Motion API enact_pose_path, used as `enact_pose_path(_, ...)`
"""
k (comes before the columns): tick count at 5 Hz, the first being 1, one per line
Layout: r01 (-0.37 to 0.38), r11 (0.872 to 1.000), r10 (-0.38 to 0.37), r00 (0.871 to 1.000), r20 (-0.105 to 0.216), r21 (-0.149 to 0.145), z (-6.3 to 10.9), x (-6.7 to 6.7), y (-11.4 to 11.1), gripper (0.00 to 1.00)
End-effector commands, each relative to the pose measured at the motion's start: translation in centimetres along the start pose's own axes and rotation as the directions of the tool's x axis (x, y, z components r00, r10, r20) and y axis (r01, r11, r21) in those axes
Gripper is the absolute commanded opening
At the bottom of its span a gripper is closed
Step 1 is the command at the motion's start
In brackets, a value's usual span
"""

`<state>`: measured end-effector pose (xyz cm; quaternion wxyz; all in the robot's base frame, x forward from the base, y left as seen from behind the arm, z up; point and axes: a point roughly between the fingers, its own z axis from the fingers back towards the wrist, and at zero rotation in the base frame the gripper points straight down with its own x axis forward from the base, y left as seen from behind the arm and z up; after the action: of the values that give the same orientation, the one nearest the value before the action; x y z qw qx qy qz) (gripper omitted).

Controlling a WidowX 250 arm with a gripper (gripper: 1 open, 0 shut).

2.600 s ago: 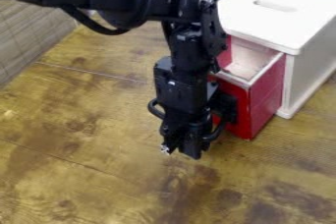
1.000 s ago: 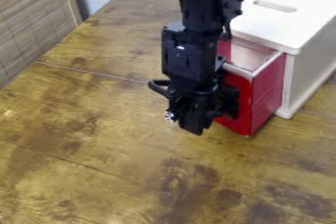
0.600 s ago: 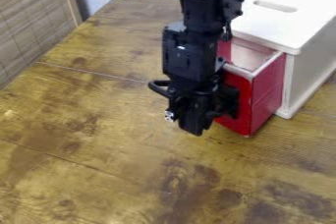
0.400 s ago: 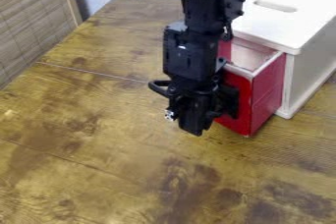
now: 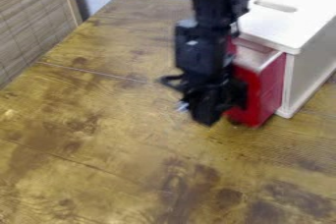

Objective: Open the drawer

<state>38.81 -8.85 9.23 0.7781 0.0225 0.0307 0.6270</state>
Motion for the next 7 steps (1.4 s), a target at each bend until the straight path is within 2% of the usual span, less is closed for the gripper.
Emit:
enact_pose_path(1, 0.109, 0.981, -0.113, 0.993, -0.015, -0.160, 4.6, -1.0, -3.2, 0.00)
enact_pose_path(2, 0.147, 0.978, -0.152, 0.988, -0.020, -0.146, 4.5, 0.1, -2.3, 0.00)
enact_pose_path(4, 0.156, 0.980, -0.160, 0.987, -0.027, -0.124, 4.4, 0.1, -1.2, 0.00)
enact_pose_path(5, 0.126, 0.985, -0.129, 0.991, -0.021, -0.119, 4.2, 0.3, 0.1, 0.00)
enact_pose_path(7, 0.141, 0.986, -0.142, 0.990, -0.007, -0.089, 4.7, -0.1, 1.0, 0.00)
